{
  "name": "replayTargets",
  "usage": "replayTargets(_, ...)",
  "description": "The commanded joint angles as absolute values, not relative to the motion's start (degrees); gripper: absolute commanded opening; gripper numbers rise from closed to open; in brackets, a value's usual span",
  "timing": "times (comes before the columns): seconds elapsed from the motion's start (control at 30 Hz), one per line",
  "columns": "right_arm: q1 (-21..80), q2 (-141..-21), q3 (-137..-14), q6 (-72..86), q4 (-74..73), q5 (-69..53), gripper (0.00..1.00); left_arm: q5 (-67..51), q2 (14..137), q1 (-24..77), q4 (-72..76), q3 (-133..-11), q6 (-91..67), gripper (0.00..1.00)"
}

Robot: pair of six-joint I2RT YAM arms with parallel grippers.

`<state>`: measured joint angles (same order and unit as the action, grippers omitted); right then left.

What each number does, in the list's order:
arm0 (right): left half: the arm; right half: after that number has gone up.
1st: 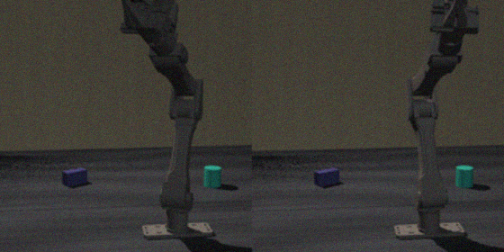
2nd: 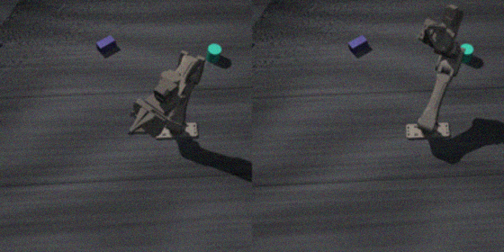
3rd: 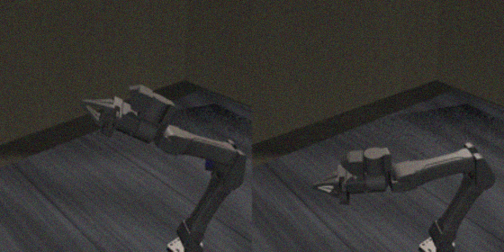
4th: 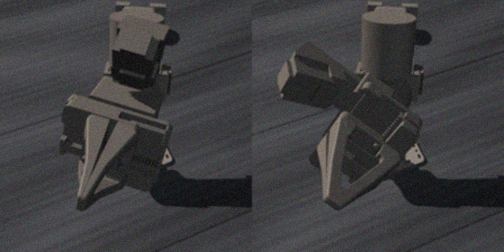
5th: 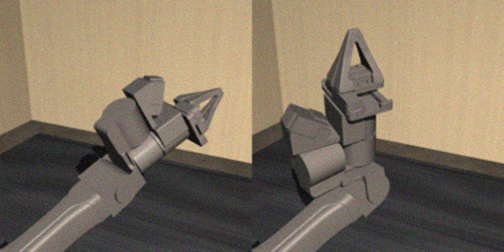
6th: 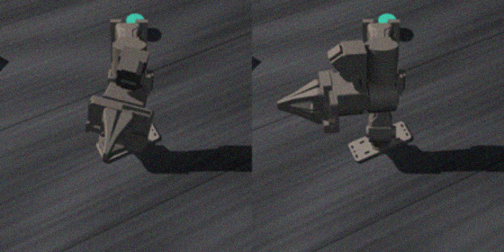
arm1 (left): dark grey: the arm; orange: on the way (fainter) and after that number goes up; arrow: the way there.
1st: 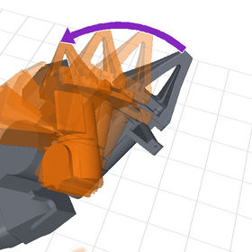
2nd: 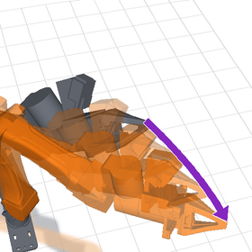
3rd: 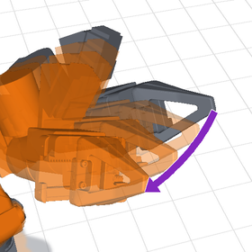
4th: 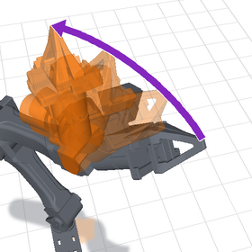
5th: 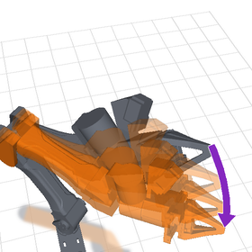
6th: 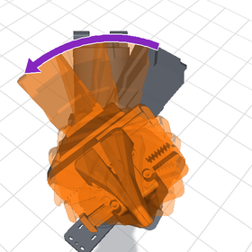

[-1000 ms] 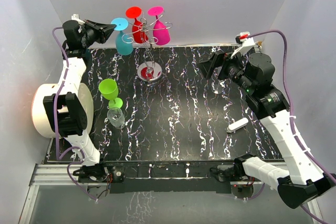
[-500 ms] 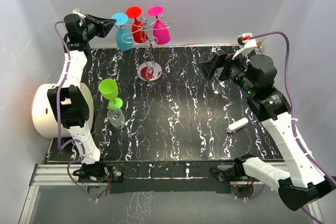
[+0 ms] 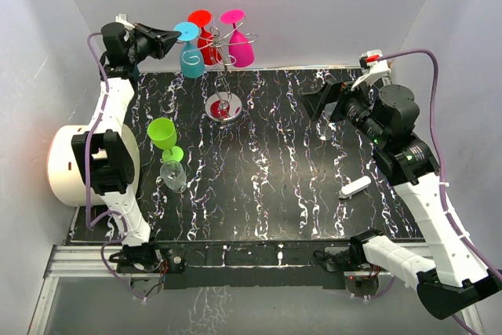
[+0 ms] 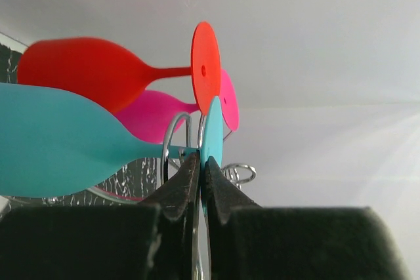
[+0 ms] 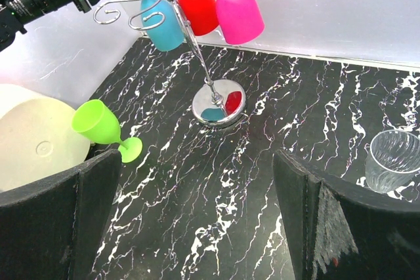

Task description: Take the wine glass off the wine glass rack

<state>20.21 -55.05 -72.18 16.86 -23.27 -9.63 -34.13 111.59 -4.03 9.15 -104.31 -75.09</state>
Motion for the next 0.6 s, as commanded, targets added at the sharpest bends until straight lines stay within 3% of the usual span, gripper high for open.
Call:
replayTargets(0.0, 20.30, -53.84, -72.42, 16.82, -20.02, -9.98, 0.98, -36.45, 104.37, -3.76, 10.84, -102.04, -74.24, 0.00)
replayTargets(0.57, 20.29, -53.22, -72.50, 17.75, -20.87, -11.23, 0.98, -40.17, 92.86, -6.87, 13.46, -89.33, -74.87, 0.00)
